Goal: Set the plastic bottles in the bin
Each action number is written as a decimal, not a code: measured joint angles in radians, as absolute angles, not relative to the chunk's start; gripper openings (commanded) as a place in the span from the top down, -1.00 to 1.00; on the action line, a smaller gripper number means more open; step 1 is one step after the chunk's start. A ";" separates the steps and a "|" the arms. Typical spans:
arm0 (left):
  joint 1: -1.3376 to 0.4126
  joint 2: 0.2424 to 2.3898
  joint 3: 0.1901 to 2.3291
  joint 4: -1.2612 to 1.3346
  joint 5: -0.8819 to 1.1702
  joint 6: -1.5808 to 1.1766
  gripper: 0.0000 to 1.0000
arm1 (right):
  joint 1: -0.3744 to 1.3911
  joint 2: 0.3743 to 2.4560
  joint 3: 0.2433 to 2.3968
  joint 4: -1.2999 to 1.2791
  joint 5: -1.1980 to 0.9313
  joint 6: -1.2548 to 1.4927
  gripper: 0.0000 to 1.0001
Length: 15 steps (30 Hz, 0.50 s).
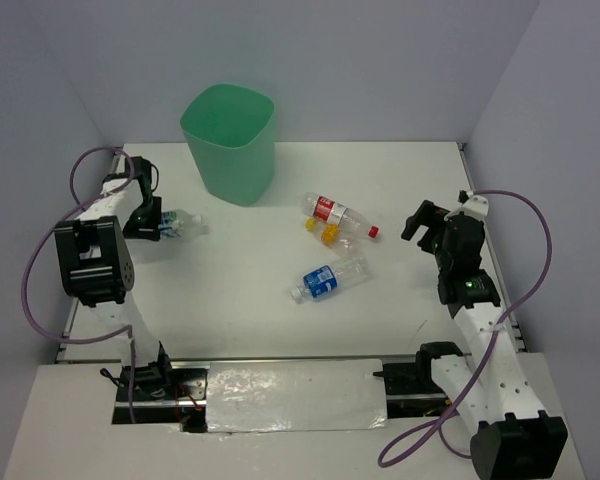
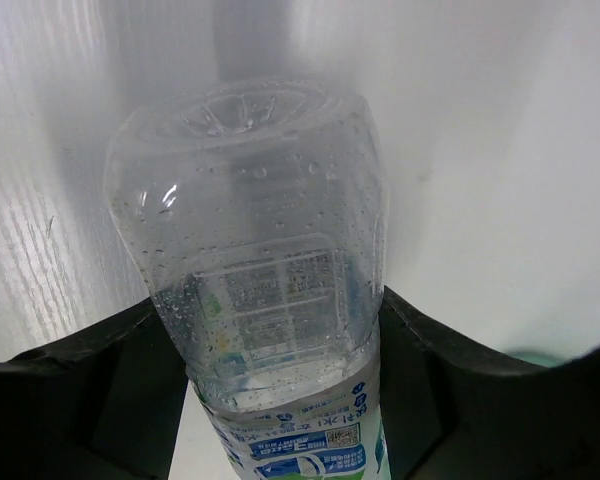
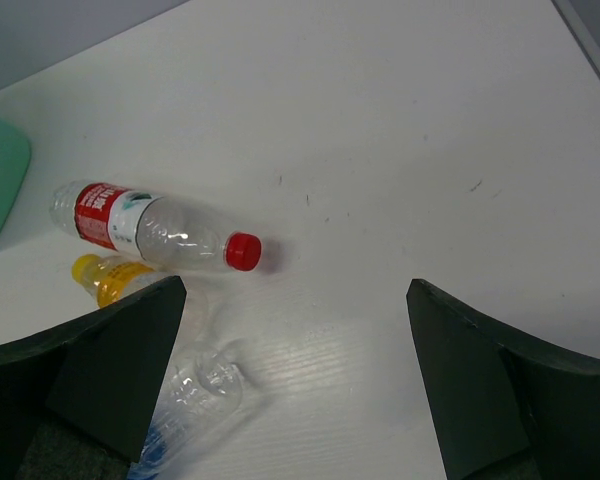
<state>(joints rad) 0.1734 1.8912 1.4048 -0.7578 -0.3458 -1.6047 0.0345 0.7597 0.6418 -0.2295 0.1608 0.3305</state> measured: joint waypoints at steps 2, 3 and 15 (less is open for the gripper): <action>0.173 1.847 1.406 -0.751 -0.346 -1.564 0.32 | 0.035 0.748 0.642 -0.229 0.160 0.330 -1.00; 0.173 1.824 1.408 -0.741 -0.342 -1.530 0.35 | 0.035 0.742 0.642 -0.229 0.160 0.329 -1.00; 0.086 1.716 1.804 -0.565 -0.292 -1.176 0.30 | 0.035 0.703 0.641 -0.229 0.134 0.320 -1.00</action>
<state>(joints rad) 0.0856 1.7157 1.8038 -0.5652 -0.2916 -1.1759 0.0345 0.7033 0.6415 -0.2287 0.1337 0.3199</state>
